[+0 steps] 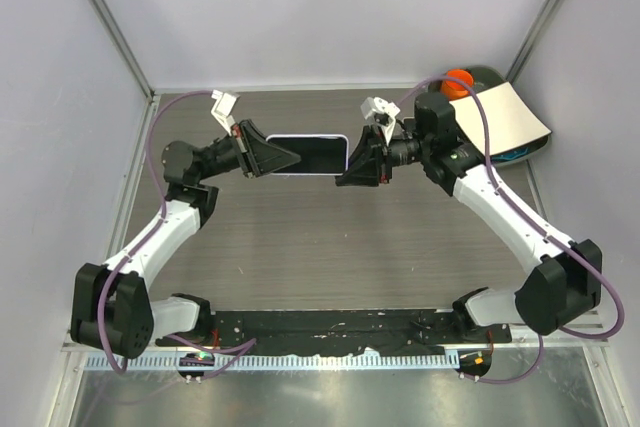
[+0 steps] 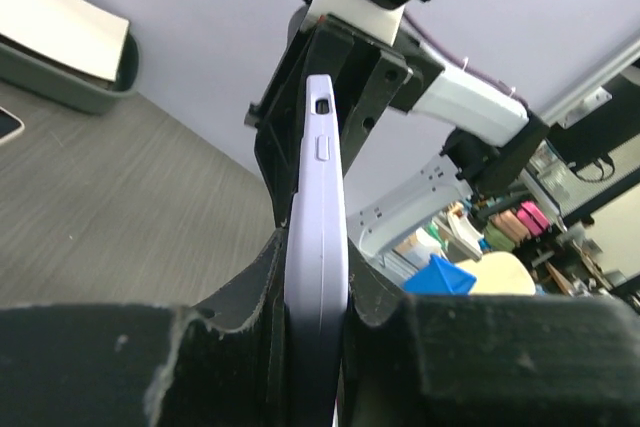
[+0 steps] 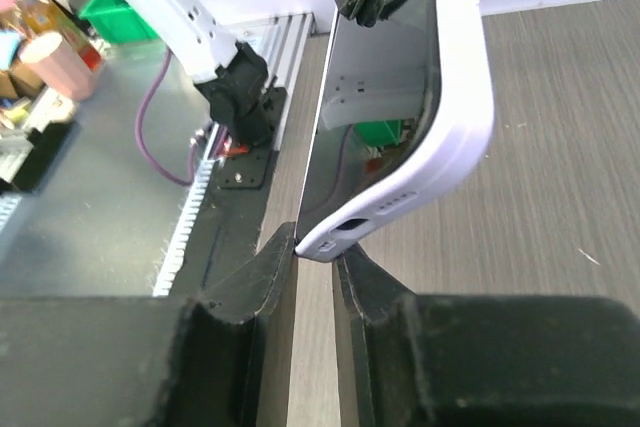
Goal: Take the phone out of the phone case
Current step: Remove the phone case from the phone.
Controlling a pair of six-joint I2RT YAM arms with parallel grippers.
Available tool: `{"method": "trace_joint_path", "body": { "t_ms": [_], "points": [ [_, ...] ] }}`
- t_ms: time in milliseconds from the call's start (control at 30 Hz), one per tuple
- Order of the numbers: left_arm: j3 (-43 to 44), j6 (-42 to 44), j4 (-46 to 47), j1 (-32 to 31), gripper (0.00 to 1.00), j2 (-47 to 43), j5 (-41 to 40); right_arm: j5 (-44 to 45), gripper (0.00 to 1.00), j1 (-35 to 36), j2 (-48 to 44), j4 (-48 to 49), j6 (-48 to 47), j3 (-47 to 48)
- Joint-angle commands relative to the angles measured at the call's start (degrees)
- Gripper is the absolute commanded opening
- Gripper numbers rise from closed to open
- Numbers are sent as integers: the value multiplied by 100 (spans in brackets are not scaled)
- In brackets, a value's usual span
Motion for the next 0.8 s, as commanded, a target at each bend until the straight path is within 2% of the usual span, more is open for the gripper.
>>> {"method": "trace_joint_path", "body": {
  "t_ms": [0,67,100,167,200,267,467,667,767],
  "points": [
    [-96,-294,718,-125,0,-27,-101,81,13,94,-22,4704,3477,-534],
    [-131,-522,999,-152,0,-36,-83,73,9,85,83,5897,4291,-833],
    [-140,-593,1079,-178,0,-62,-57,64,7,68,127,6869,4896,-895],
    [-140,-716,1150,-205,0,-80,-39,38,4,41,294,8154,5514,-1001],
    [-148,-708,1141,-213,0,-71,-30,3,4,32,338,8440,5969,-1001],
    [-166,-551,871,-205,0,-54,-48,2,2,23,400,9081,6245,-992],
    [62,-75,-272,-205,0,78,-30,-156,1,15,234,9365,6299,-1106],
    [229,127,-870,-249,0,192,101,-288,1,15,163,9515,6343,-1186],
    [273,84,-802,-266,0,210,145,-323,1,15,137,9541,6317,-1256]
  ]
}}
